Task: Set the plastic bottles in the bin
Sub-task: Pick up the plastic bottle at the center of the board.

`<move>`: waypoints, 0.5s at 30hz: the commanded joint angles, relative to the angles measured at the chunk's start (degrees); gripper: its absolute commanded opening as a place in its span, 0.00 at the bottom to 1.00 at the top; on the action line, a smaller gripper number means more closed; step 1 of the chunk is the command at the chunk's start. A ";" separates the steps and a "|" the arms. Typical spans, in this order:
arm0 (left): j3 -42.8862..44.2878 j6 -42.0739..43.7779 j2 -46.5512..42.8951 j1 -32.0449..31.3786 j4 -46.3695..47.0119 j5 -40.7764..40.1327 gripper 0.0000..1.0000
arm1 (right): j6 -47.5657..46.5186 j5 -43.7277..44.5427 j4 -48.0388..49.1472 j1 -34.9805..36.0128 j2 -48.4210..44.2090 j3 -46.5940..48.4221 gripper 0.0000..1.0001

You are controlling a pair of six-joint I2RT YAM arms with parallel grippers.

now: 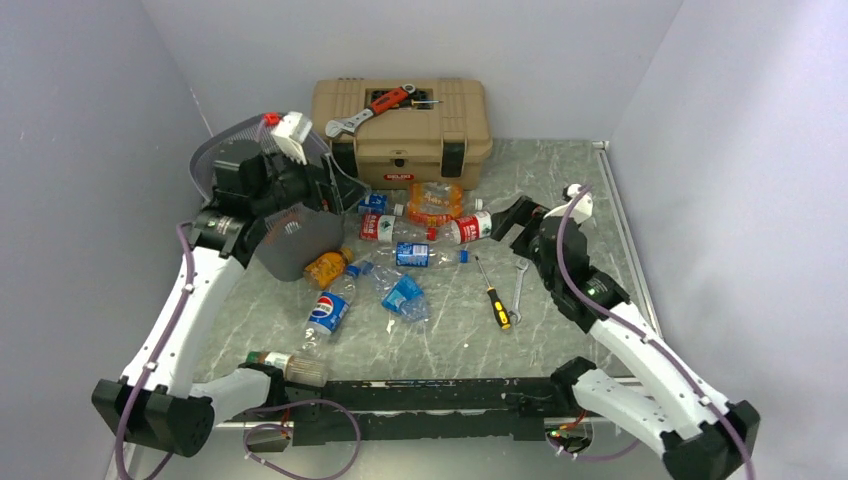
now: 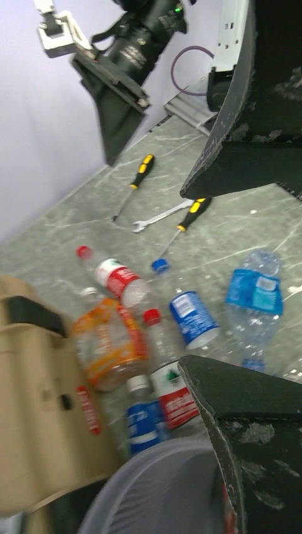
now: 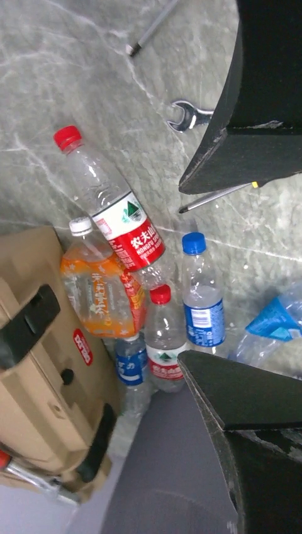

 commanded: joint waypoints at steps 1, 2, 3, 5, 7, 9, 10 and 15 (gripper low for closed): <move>-4.32 -4.23 -1.21 -1.21 4.01 4.11 0.99 | 11.95 -16.77 11.37 -12.52 1.28 -5.42 1.00; -5.57 -4.62 -1.38 -1.79 5.08 4.78 0.99 | 14.51 -17.98 13.79 -14.92 1.92 -7.20 1.00; -7.05 -4.67 -1.74 -2.34 5.98 4.72 0.99 | 16.77 -19.20 16.46 -17.30 2.82 -8.83 1.00; -9.69 -4.02 -2.50 -3.57 7.24 3.72 0.99 | 20.33 -21.87 20.83 -21.58 5.77 -11.26 1.00; -12.13 -3.33 -3.21 -4.59 7.70 2.37 1.00 | 22.52 -24.35 24.25 -24.69 9.71 -12.66 1.00; -14.06 -3.07 -3.65 -5.03 8.10 1.86 1.00 | 23.54 -26.07 27.24 -26.37 14.82 -13.01 1.00; -14.89 -3.10 -3.83 -5.17 8.39 1.80 1.00 | 23.62 -26.49 29.33 -26.81 17.08 -13.02 1.00; -17.75 -4.18 -4.33 -5.51 9.45 1.06 0.99 | 24.64 -28.92 34.63 -27.27 28.54 -9.80 1.00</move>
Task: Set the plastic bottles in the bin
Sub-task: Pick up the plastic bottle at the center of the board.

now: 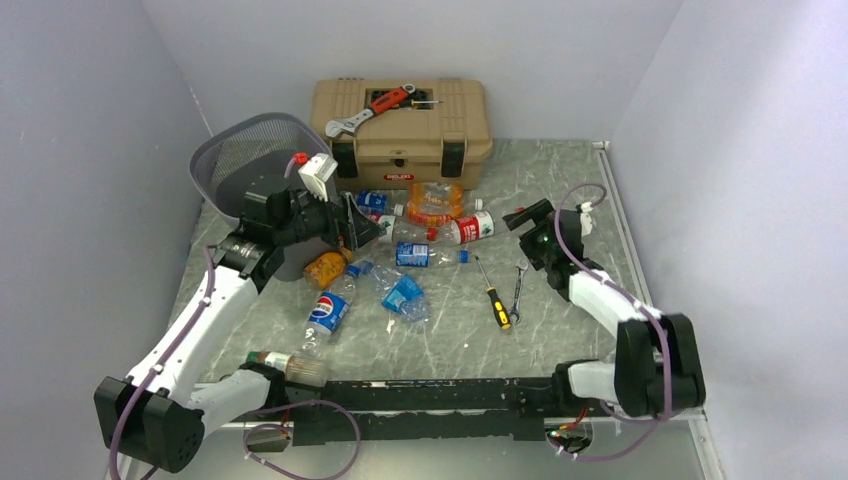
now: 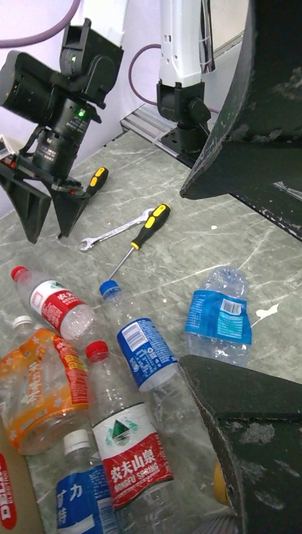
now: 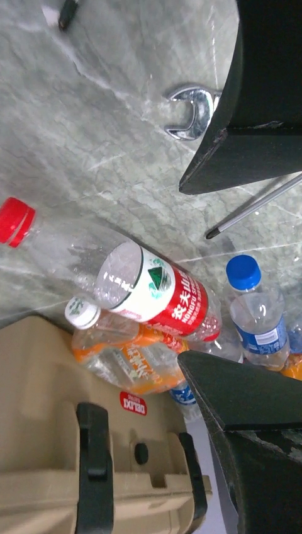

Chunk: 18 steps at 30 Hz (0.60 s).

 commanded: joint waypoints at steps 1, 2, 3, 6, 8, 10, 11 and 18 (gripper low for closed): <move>-0.63 -0.84 -1.08 -0.31 3.35 -0.23 0.99 | 3.69 -4.22 9.59 -0.30 7.59 3.91 1.00; -0.51 -0.45 -1.06 -0.39 2.66 -0.54 0.99 | 4.47 -3.92 10.23 -0.30 9.33 4.30 1.00; -0.53 -0.32 -1.13 -0.48 2.26 -1.24 0.99 | 5.58 -3.44 10.55 -0.32 10.70 4.80 1.00; -0.99 -0.52 -1.08 -0.61 2.52 -2.07 0.99 | 8.57 -3.36 12.07 -0.34 15.15 5.53 1.00; -0.93 -0.75 -0.61 -0.64 2.61 -1.48 0.99 | 10.54 -3.77 13.29 -0.30 18.07 6.10 1.00; -0.76 -0.78 -0.32 -0.70 2.52 -1.04 0.99 | 12.14 -4.45 14.94 -0.30 20.74 6.27 1.00; -0.75 -0.69 -0.27 -0.70 2.39 -1.07 0.98 | 12.80 -4.80 16.11 -0.30 21.80 6.27 1.00; -1.01 -0.89 0.02 -0.87 2.84 -0.39 0.99 | 14.72 -6.07 17.07 0.23 28.04 8.22 1.00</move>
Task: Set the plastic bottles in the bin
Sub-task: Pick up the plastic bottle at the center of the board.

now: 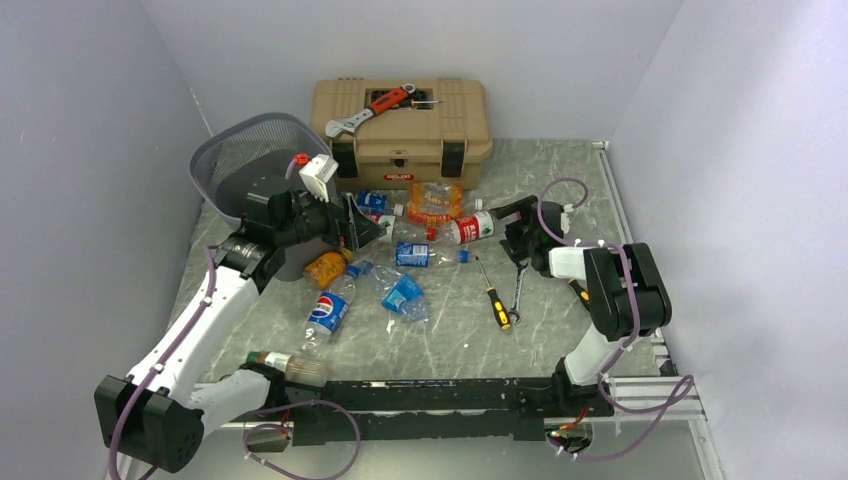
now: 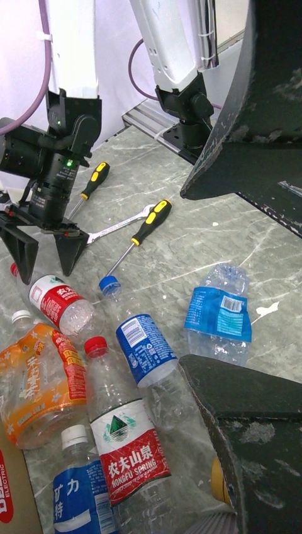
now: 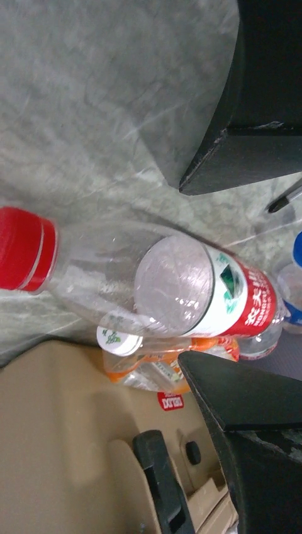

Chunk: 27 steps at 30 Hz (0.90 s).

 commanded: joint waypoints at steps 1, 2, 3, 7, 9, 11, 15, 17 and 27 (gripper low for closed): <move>0.02 -1.01 0.27 -0.33 2.63 1.21 0.99 | 2.39 -1.15 2.84 0.36 3.66 2.62 0.99; 0.12 -1.07 0.42 -0.33 2.60 1.42 0.99 | 2.46 -1.39 3.11 0.40 4.45 2.84 0.99; 0.16 -1.03 0.64 -0.33 2.55 1.59 0.99 | 2.50 -1.43 3.30 0.61 5.09 2.95 0.98; 0.08 -0.83 0.63 -0.33 2.42 1.26 0.99 | 2.36 -1.07 4.70 1.51 7.22 2.88 0.94; 0.07 -0.81 0.77 -0.33 2.38 1.25 0.99 | 2.04 -0.32 4.00 2.27 8.30 3.29 0.91; 0.29 -0.58 0.95 -0.32 2.06 1.00 0.99 | 1.62 -0.04 3.05 2.82 9.36 3.81 0.89; 0.44 0.10 0.73 -0.33 1.21 -0.14 0.99 | 1.30 0.73 3.59 3.43 10.70 3.04 0.79; 0.39 0.31 0.49 -0.33 1.03 -0.64 0.99 | 1.20 0.80 4.35 3.54 10.67 2.23 0.73; 0.06 0.07 0.13 -0.29 1.98 0.28 0.99 | -1.87 2.18 7.77 3.48 4.19 -1.86 0.44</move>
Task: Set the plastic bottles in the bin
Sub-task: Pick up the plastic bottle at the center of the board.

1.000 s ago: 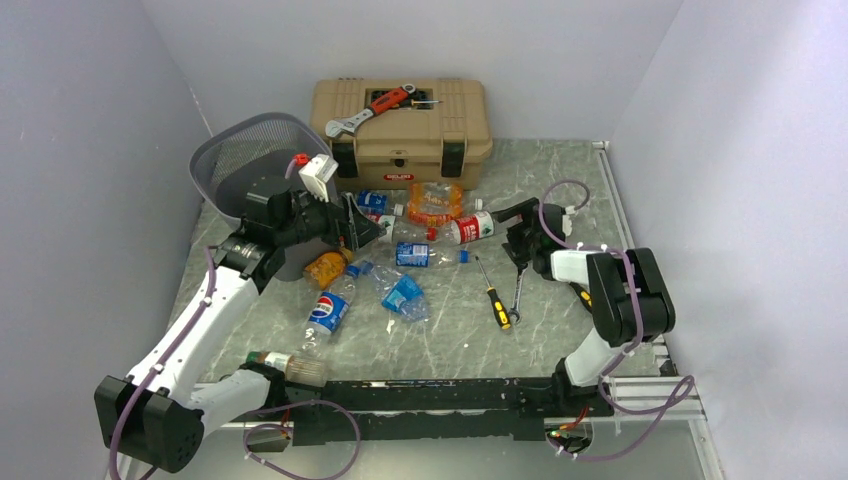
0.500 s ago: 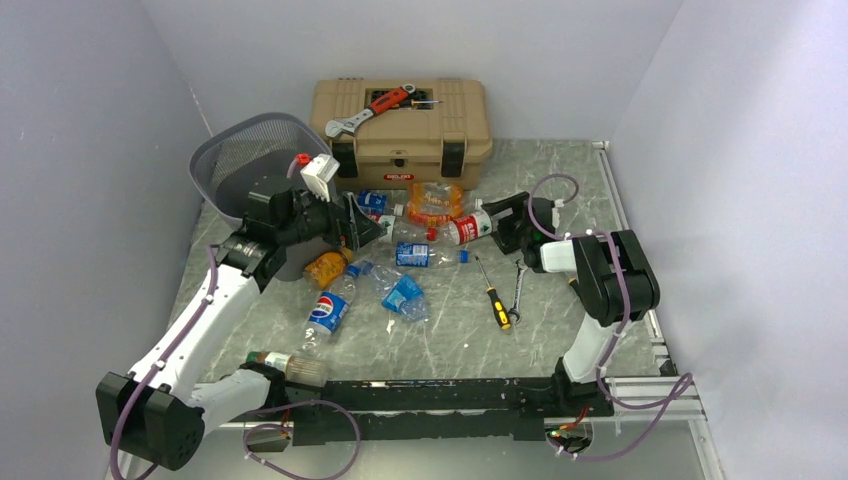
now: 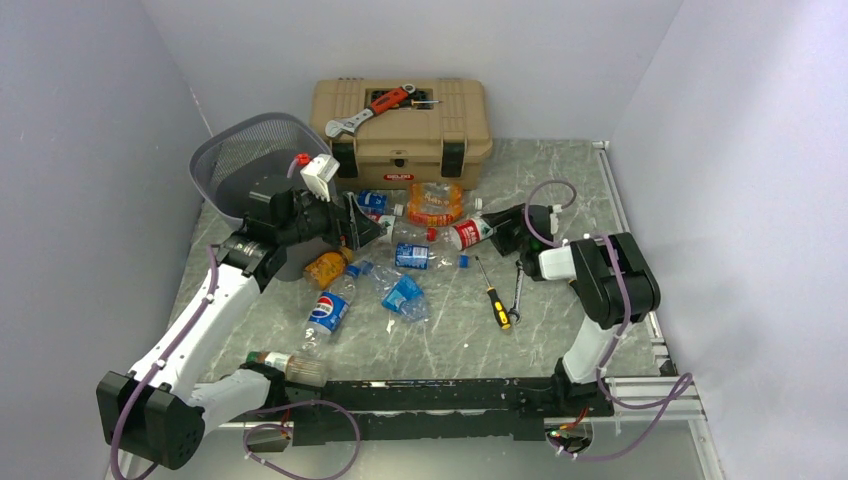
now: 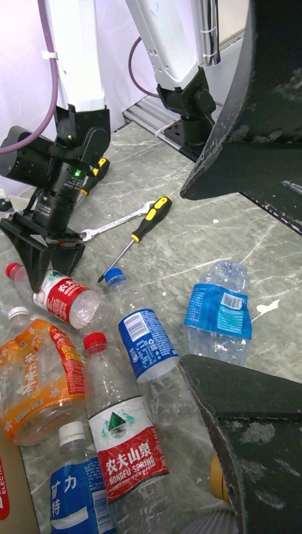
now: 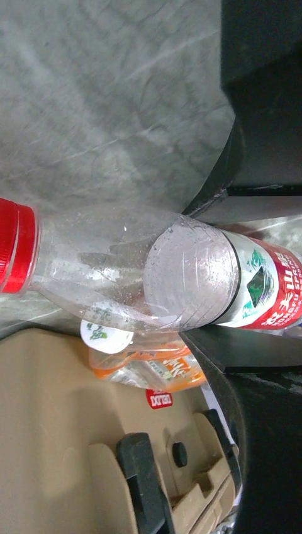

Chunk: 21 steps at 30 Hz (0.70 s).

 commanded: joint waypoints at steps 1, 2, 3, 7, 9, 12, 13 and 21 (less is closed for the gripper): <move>-0.04 -0.11 -1.01 -0.24 1.99 0.76 0.99 | -3.80 2.29 -3.10 0.18 -4.04 -2.75 0.43; -0.09 -0.04 -1.33 -0.24 2.13 0.71 0.99 | -4.21 2.31 -3.55 0.15 -5.45 -2.89 0.43; -0.21 -0.02 -1.60 -0.24 2.23 0.61 0.99 | -4.69 2.37 -4.30 0.20 -7.89 -3.00 0.43; -0.69 0.13 -2.87 -0.24 2.91 -0.25 0.99 | -9.15 4.28 -9.34 0.20 -18.78 -3.13 0.42; -0.79 0.16 -3.71 -0.22 3.24 -0.34 0.99 | -12.46 5.39 -12.13 0.22 -25.92 -3.05 0.42; -1.68 -0.18 -5.57 -0.20 5.05 0.26 0.99 | -19.12 6.95 -16.95 1.03 -37.24 -3.25 0.41; -2.19 -0.41 -6.31 -0.22 5.93 0.35 0.99 | -21.60 7.38 -18.19 1.70 -41.43 -3.22 0.41; -3.99 0.00 -10.14 -0.24 9.84 -0.22 0.99 | -47.45 1.81 -29.76 17.07 -66.12 -0.48 0.41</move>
